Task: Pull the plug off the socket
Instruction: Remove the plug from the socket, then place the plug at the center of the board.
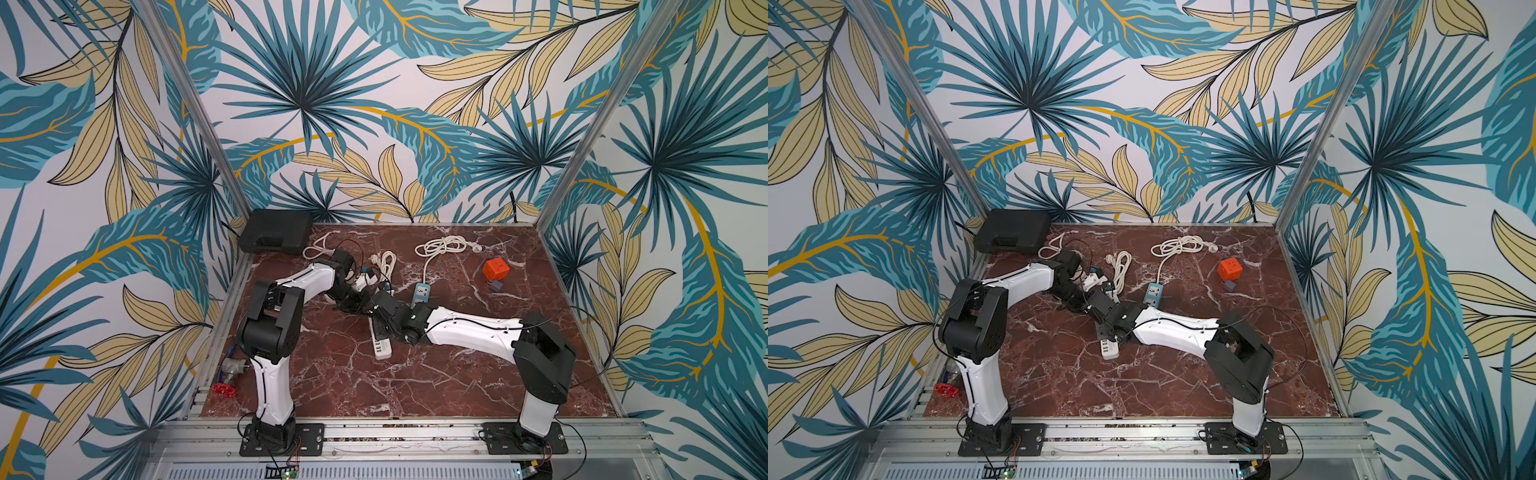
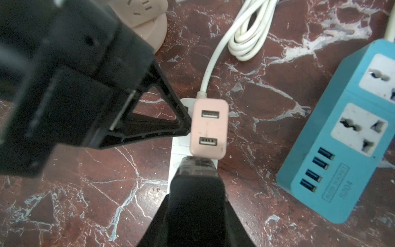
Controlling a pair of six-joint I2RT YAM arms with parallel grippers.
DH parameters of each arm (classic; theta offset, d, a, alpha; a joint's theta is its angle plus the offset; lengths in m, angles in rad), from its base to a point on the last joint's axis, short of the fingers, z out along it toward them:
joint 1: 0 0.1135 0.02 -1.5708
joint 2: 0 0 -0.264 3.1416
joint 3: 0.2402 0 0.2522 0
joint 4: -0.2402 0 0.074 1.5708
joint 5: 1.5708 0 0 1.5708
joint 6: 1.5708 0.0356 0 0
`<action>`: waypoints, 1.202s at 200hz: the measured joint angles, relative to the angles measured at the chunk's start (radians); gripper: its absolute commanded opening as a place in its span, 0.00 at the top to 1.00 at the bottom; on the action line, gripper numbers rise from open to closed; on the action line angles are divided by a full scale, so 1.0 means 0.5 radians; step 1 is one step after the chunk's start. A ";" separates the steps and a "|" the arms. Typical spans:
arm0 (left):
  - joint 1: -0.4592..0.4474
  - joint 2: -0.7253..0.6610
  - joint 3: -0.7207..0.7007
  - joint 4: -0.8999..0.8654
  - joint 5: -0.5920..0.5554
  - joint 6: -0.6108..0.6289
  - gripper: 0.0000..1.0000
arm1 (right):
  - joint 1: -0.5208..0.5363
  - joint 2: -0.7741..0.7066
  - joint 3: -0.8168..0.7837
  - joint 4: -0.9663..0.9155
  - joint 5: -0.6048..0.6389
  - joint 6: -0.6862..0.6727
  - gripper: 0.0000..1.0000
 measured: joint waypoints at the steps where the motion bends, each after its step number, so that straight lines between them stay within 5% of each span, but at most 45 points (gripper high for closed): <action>1: 0.000 0.000 0.000 0.000 0.000 0.000 1.00 | 0.002 0.000 0.001 0.000 0.003 0.000 0.94; 57: 0.000 0.001 0.000 0.001 0.001 0.001 1.00 | 0.032 -0.039 -0.016 0.005 0.079 -0.014 0.94; 105: 0.000 0.001 0.000 0.001 0.002 0.001 1.00 | -0.092 -0.461 -0.196 -0.027 0.079 -0.014 0.94; 163: 0.000 0.002 0.000 0.001 0.005 0.001 1.00 | -0.814 -0.975 -0.692 -0.005 -0.144 0.056 0.94; 201: 0.001 0.004 0.000 0.002 0.007 0.001 1.00 | -1.300 -0.851 -0.854 0.123 -0.452 0.121 0.93; 240: 0.002 0.004 0.000 0.002 0.010 0.001 1.00 | -1.524 -0.470 -0.727 0.326 -0.635 0.182 0.92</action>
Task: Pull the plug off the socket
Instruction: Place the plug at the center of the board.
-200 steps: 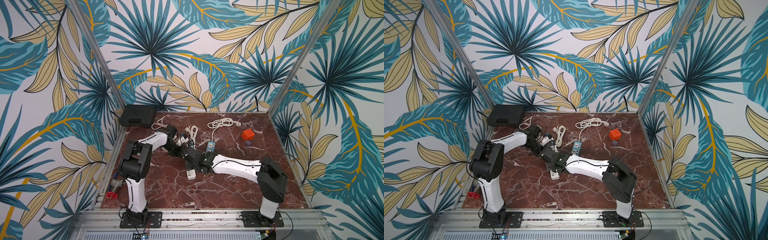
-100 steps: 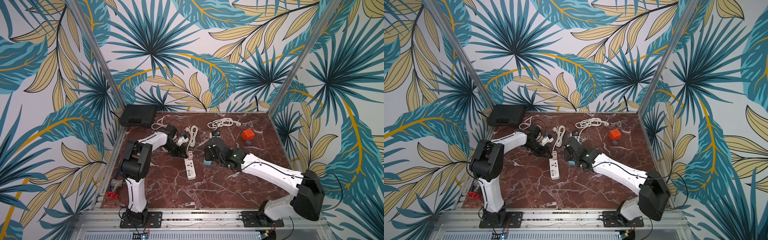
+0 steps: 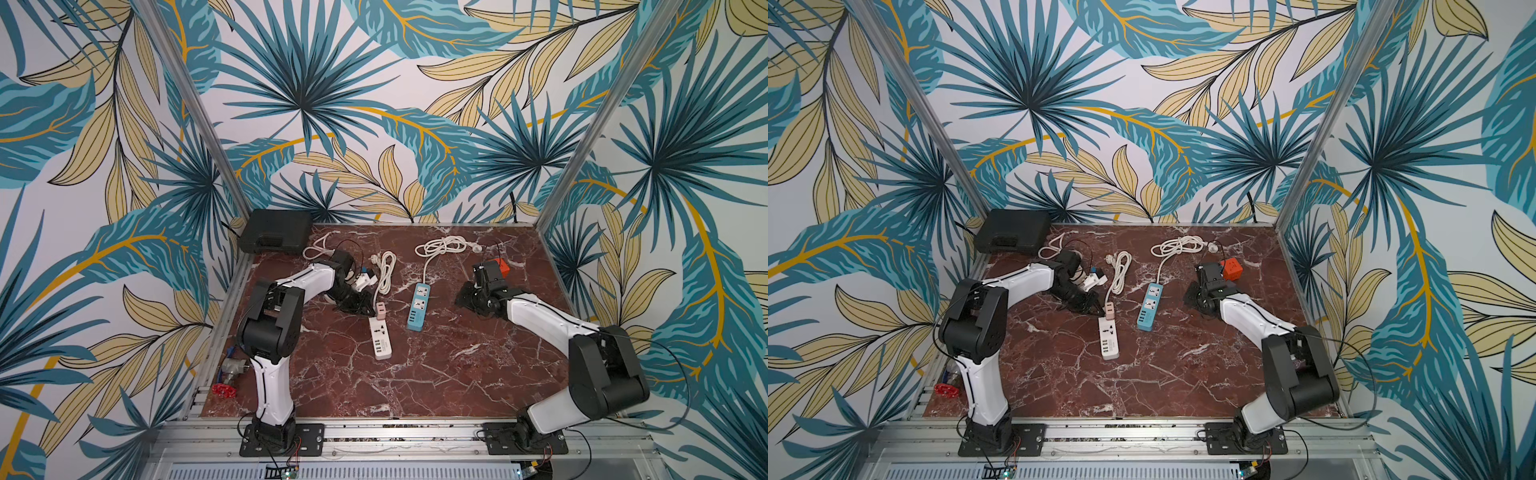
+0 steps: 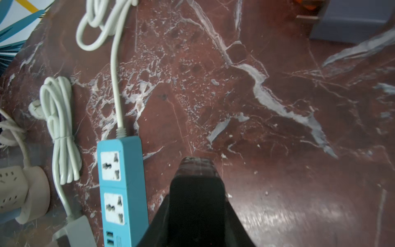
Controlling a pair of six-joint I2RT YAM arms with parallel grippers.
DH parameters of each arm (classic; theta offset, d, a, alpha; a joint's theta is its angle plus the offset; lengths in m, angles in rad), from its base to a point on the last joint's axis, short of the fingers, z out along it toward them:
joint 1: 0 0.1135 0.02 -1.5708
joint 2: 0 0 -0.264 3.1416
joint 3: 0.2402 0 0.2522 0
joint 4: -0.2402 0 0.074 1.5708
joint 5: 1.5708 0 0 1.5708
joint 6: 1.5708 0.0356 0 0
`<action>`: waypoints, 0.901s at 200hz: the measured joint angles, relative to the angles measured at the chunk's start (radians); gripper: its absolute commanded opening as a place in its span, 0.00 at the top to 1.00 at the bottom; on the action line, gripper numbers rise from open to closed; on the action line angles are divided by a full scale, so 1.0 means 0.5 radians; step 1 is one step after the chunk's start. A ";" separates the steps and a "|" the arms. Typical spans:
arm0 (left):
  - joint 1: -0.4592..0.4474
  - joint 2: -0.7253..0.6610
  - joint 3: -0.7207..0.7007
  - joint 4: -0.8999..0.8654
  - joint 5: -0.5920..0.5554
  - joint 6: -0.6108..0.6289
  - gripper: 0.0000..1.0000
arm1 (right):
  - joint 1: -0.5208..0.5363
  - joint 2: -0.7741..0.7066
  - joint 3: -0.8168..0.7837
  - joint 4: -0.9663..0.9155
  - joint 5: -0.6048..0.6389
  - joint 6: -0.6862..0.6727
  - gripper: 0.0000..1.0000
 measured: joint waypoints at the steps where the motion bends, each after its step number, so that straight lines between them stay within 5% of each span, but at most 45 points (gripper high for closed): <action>1: 0.000 0.000 0.000 0.001 0.001 0.000 1.00 | -0.004 0.016 0.010 0.001 -0.005 0.002 0.92; 73: 0.001 0.002 0.000 0.001 0.002 -0.001 1.00 | -0.143 0.504 0.481 0.146 -0.013 0.072 0.83; 126: 0.005 0.009 0.000 0.005 0.025 -0.001 1.00 | -0.222 0.623 0.522 0.182 -0.029 0.088 0.39; 159: 0.005 0.011 0.000 0.005 0.032 -0.001 1.00 | -0.219 0.560 0.423 0.149 -0.010 0.053 0.25; 180: 0.006 0.011 0.000 0.005 0.033 -0.001 1.00 | -0.219 0.428 0.365 0.099 -0.004 0.025 0.24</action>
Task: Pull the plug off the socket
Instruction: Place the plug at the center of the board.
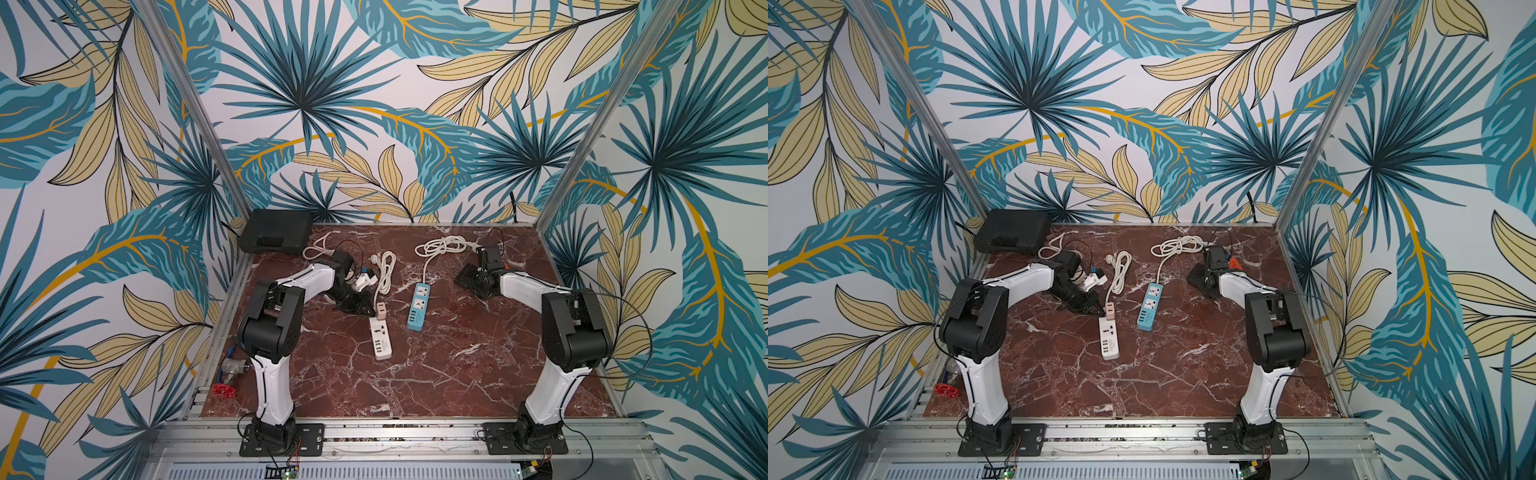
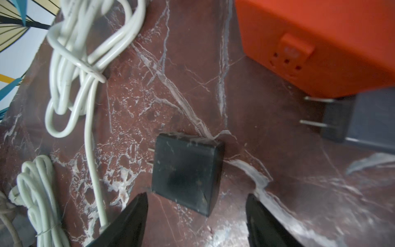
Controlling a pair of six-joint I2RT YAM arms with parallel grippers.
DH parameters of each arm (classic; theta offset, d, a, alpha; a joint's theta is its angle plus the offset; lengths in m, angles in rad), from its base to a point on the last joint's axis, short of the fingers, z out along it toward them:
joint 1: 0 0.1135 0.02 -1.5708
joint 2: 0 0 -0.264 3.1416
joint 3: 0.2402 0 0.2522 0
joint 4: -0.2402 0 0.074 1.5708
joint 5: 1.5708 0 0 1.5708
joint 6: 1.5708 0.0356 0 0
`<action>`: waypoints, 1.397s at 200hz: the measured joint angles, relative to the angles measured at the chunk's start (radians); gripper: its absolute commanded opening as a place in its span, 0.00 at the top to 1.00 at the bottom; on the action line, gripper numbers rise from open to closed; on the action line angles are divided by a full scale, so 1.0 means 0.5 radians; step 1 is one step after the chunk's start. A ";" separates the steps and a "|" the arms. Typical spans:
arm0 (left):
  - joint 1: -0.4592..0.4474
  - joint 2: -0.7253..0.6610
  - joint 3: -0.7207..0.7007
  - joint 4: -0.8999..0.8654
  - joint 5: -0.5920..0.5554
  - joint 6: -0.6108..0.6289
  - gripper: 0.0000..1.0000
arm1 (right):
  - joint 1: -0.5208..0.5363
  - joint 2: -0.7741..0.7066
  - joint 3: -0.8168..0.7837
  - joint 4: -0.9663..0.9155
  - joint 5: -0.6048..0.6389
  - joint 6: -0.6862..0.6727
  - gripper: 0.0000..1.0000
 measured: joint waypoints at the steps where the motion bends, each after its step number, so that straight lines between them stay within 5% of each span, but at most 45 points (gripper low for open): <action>1: 0.000 0.000 0.000 0.000 0.000 0.000 1.00 | 0.000 -0.007 -0.002 -0.001 0.000 -0.002 0.24; 64: 0.002 0.001 0.000 0.000 0.001 -0.001 1.00 | 0.181 -0.597 -0.120 -0.201 0.089 -0.126 0.27; 125: 0.003 0.001 0.000 0.000 0.002 -0.001 1.00 | 0.778 -0.740 -0.094 -0.446 0.276 -0.291 0.34; 202: 0.003 0.002 0.000 0.000 0.004 -0.001 1.00 | 1.334 -0.330 0.251 -0.547 0.385 -0.365 0.37; 279: 0.003 0.002 0.000 0.001 0.004 0.000 1.00 | 1.485 0.049 0.533 -0.536 0.395 -0.361 0.42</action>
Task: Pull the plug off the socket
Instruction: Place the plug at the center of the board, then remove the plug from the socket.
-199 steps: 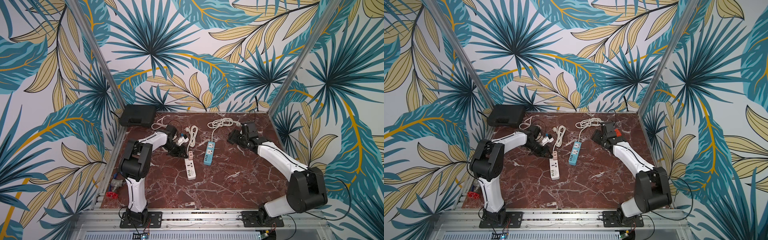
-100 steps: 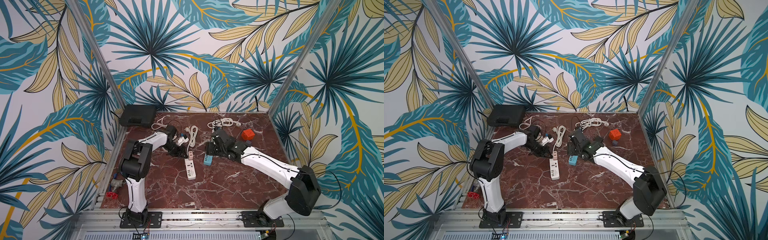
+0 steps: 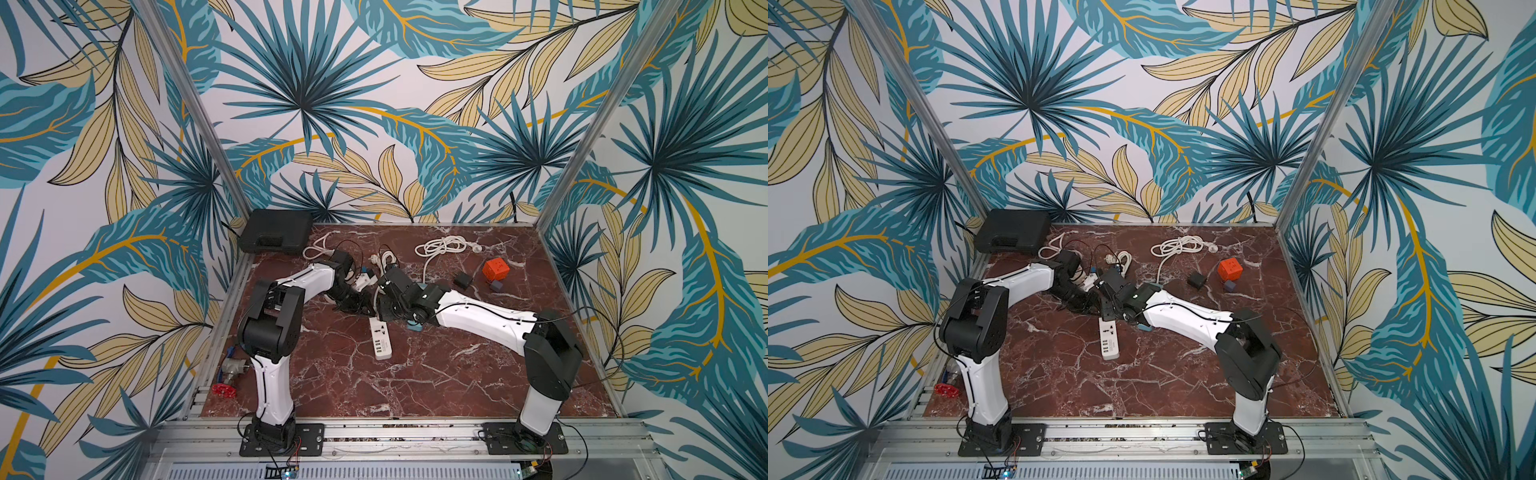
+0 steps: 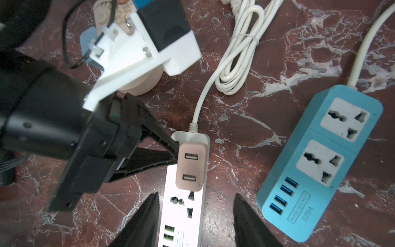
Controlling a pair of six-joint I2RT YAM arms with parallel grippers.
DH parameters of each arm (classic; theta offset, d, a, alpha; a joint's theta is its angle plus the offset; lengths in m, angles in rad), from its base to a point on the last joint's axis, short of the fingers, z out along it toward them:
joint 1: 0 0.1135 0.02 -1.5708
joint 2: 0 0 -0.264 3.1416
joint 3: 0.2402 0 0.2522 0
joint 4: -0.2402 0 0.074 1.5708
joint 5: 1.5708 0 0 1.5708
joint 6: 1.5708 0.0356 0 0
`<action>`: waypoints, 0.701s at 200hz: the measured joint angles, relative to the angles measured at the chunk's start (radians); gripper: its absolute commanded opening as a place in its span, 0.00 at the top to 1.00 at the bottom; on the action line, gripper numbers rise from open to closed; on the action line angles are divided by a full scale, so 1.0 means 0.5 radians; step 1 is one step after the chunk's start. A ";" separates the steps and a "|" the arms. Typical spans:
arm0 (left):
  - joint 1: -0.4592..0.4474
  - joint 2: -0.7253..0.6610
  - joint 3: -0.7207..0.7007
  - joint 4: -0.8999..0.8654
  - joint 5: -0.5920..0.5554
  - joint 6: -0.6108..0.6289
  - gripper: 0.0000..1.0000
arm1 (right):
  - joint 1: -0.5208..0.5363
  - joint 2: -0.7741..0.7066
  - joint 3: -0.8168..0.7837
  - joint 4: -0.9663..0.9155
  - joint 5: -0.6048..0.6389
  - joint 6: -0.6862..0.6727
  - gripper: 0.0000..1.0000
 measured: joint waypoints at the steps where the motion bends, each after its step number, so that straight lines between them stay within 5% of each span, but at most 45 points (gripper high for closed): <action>1: 0.000 0.000 0.000 0.000 0.000 0.000 1.00 | 0.000 0.002 0.002 0.001 0.000 0.000 0.42; 140: 0.000 0.000 0.000 -0.001 0.001 -0.001 1.00 | 0.089 0.217 0.089 -0.002 0.071 0.015 0.56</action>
